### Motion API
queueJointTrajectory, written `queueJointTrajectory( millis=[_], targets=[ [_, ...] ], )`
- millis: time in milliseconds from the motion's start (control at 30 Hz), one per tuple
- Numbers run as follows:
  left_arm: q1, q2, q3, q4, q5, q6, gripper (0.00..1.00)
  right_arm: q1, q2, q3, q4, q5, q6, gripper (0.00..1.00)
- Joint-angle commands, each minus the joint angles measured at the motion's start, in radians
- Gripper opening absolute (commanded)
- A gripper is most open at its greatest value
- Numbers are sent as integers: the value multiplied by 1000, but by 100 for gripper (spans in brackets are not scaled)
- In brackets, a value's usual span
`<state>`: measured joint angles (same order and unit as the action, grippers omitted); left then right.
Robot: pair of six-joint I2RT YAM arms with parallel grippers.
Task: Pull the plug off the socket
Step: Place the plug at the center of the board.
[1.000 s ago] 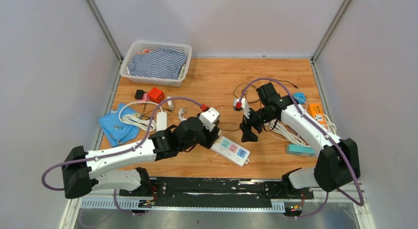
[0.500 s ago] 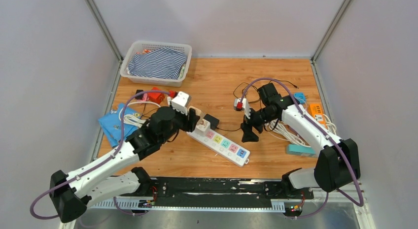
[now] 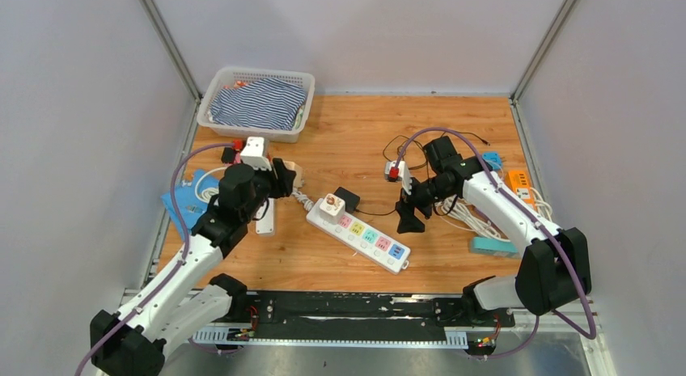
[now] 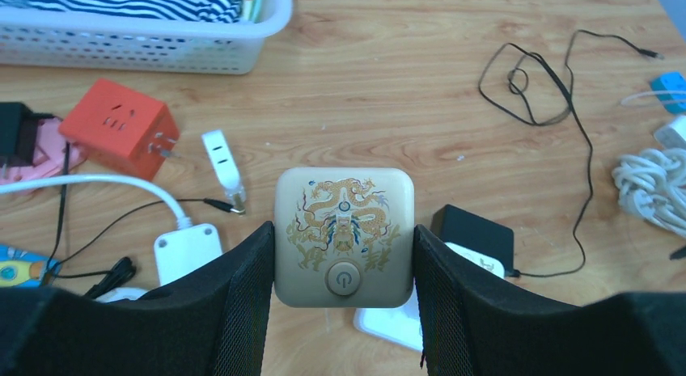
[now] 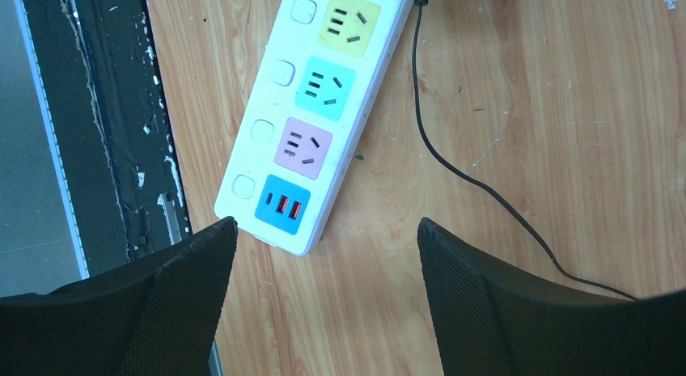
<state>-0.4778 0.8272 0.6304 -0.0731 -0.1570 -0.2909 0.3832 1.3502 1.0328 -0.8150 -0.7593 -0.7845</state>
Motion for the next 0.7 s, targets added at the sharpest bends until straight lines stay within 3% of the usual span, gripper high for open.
queueJointTrajectory(
  millis=[0,167,367,667],
  targets=[
    [94,-2,-1,68,48,-67,2,-15,6,-19,-30,-21,-18,83],
    [211,43,11,69,39,-164,0,-15,7,-21,-31,-21,-18,83],
    [301,104,32,68,-145,-289,0,-15,10,-22,-33,-24,-18,83],
    [416,274,122,69,-283,-409,0,-15,18,-22,-34,-29,-19,83]
  ],
)
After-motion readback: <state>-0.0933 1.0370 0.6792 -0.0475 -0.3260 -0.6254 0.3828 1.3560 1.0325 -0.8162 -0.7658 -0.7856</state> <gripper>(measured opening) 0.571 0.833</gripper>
